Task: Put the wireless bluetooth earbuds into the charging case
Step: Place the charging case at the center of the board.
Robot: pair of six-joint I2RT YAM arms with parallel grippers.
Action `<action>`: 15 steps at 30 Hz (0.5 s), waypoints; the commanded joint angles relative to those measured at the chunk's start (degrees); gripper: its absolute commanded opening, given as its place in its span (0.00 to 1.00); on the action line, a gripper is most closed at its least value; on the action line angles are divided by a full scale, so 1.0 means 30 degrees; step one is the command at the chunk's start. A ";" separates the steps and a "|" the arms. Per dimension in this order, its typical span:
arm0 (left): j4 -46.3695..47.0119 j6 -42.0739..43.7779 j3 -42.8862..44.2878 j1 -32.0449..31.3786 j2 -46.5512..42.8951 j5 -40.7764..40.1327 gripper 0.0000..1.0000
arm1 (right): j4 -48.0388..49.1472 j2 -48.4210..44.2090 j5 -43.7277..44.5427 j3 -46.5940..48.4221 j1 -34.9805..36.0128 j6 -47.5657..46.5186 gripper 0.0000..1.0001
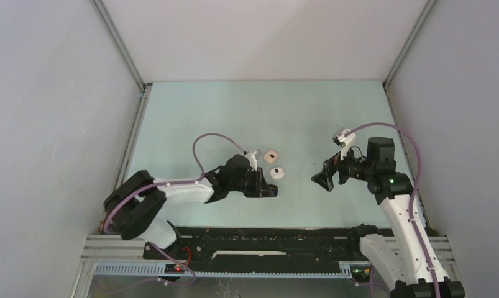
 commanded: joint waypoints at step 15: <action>-0.4544 -0.0206 0.1159 -0.0101 0.2160 -0.0862 0.54 | 0.2190 -0.0355 0.1441 0.0109 -0.0201 0.1102 1.00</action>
